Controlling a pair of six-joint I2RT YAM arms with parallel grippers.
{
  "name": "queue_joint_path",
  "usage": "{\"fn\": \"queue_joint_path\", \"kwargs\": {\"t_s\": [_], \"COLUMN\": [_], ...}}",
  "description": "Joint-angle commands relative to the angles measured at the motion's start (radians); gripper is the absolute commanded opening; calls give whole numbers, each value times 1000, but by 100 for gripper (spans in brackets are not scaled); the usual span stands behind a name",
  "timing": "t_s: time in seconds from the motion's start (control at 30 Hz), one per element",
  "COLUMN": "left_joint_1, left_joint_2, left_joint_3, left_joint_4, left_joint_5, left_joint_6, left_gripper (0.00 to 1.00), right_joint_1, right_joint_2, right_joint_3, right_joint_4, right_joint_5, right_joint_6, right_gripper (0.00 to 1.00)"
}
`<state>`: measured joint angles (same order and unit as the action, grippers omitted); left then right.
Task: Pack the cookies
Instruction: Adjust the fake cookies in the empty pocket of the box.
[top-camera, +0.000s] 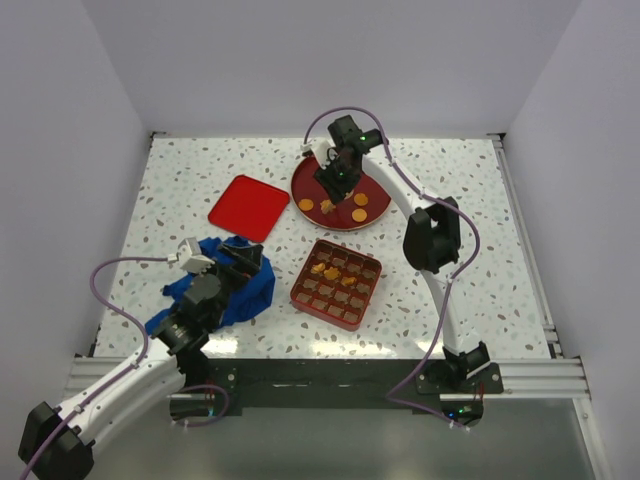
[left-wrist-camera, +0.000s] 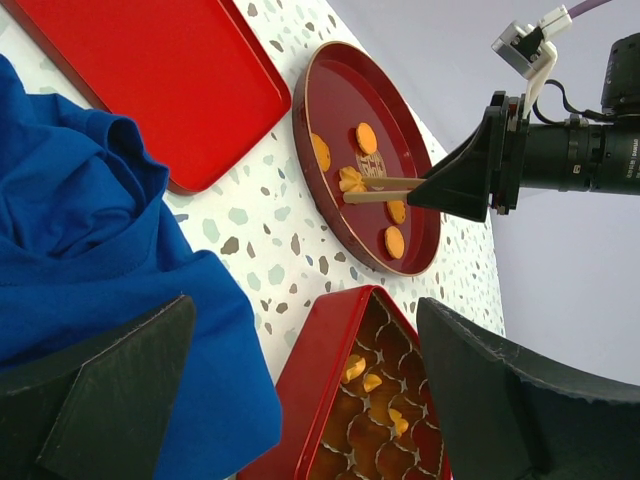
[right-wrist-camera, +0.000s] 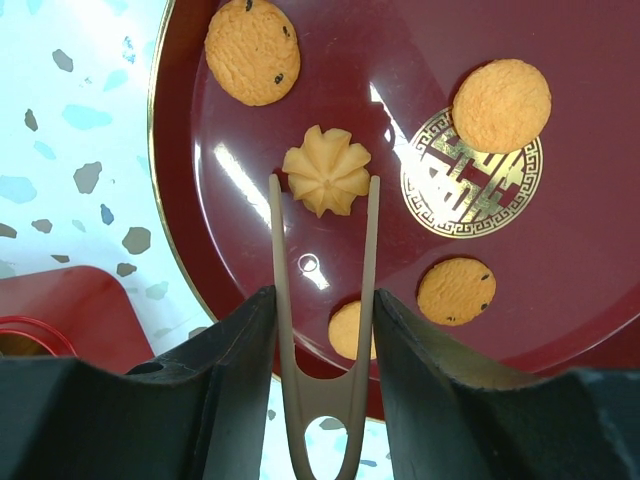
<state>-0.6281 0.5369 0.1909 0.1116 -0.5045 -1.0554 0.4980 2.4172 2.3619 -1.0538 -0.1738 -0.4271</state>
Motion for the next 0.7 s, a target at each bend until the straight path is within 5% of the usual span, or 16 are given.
{"fn": "queue_joint_path", "kwargs": {"t_s": [0.0,0.3,0.67], "left_joint_1": [10,11,13], "left_joint_2": [-2,-9,-25], "left_joint_3": [12,10,10], "left_joint_4": [43,37,28], "left_joint_5": [-5,-5,-5], "left_joint_6": [5,5,5], "left_gripper": [97,97,97], "right_joint_1": [8,8,4], "right_joint_2": [16,6,-109], "right_joint_3": [48,48,-26], "right_joint_4": [6,1,54], "right_joint_5": [4,-13,-36], "right_joint_6": [1,2,16], "right_gripper": [43,23,13]}}
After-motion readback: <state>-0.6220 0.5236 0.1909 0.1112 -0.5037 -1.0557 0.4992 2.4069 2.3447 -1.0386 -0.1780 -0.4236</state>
